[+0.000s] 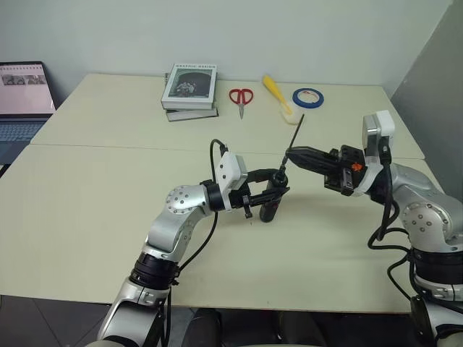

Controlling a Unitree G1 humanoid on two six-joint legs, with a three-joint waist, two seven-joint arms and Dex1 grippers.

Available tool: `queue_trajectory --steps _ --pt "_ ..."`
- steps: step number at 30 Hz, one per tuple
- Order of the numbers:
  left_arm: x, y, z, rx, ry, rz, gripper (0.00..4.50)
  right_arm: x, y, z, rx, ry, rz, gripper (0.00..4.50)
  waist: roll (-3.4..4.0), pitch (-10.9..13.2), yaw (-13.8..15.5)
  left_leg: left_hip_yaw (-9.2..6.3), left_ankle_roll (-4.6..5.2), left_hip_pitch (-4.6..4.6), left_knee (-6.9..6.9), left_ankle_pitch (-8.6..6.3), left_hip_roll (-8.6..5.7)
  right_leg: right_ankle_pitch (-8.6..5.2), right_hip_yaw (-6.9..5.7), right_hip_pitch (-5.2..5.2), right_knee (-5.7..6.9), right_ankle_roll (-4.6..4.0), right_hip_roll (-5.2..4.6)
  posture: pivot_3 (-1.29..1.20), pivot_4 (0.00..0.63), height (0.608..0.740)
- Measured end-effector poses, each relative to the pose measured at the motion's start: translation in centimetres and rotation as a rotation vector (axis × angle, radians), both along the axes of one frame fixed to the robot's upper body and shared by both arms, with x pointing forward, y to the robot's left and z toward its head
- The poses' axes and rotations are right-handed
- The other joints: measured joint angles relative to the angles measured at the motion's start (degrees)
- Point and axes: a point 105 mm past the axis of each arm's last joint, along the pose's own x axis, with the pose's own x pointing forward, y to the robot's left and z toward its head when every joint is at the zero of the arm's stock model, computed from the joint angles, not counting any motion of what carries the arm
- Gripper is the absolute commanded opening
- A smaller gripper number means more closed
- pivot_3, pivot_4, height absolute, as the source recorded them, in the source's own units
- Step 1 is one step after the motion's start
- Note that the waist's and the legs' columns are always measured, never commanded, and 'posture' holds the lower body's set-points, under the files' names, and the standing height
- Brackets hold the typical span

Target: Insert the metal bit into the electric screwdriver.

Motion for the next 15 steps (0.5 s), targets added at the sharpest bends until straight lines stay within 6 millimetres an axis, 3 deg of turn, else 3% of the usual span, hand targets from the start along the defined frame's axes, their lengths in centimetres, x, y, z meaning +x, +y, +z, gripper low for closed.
queue_trajectory --steps 15 --pt "-0.03 -0.04 -0.01 0.002 -0.002 -0.003 1.64 -0.24 -0.01 0.08 -0.017 -0.002 0.004 0.0 0.0 0.0 0.01 0.0 0.0 0.0 0.0 0.0 0.0 -0.09 0.0 0.0 0.0 -0.16 0.0 0.0 0.15 0.74"
